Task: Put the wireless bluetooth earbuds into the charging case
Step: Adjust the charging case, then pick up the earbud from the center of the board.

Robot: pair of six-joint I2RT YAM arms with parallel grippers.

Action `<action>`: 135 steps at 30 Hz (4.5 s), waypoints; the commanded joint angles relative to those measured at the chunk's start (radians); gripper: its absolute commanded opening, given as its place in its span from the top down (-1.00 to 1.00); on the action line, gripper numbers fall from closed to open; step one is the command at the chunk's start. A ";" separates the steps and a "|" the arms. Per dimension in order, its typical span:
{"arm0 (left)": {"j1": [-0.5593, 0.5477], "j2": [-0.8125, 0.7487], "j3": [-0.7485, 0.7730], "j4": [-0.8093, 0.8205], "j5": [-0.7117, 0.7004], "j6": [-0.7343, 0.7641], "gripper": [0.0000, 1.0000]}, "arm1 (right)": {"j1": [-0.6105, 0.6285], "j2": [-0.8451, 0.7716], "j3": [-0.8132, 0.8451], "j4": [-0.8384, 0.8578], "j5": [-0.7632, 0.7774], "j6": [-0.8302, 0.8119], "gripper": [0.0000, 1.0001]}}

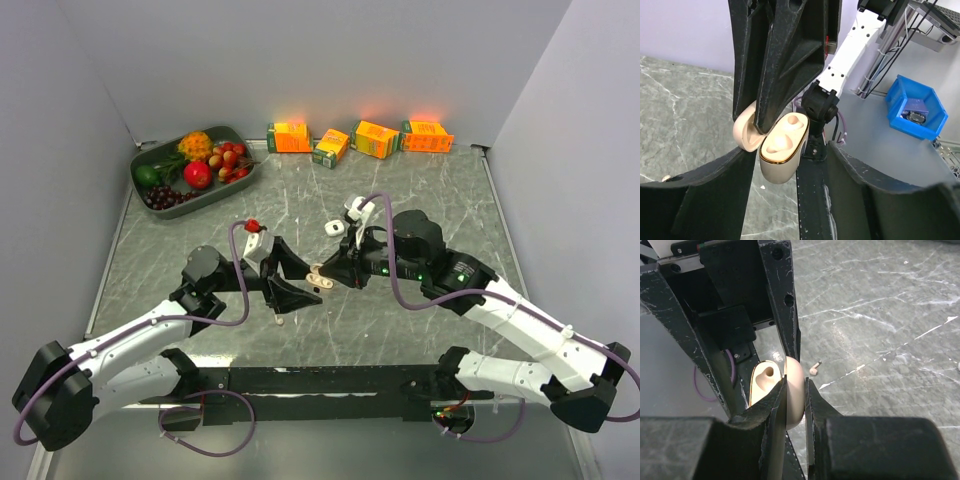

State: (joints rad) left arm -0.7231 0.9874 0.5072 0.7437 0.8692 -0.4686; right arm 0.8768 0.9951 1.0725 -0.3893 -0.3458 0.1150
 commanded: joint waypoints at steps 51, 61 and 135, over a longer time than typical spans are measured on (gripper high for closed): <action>-0.010 -0.024 -0.022 0.049 -0.110 0.048 0.98 | -0.002 -0.095 -0.008 0.103 0.002 0.074 -0.22; -0.010 -0.026 -0.021 -0.037 -0.245 0.013 0.97 | -0.021 -0.183 -0.023 0.101 0.318 0.169 -0.47; -0.449 -0.438 -0.273 -0.127 -1.033 0.306 0.97 | -0.256 0.778 0.021 -0.074 0.450 0.133 0.21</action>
State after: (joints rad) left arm -1.1629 0.5407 0.2012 0.5926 -0.1558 -0.1692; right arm 0.6296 1.7714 1.1053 -0.4858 0.1230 0.2279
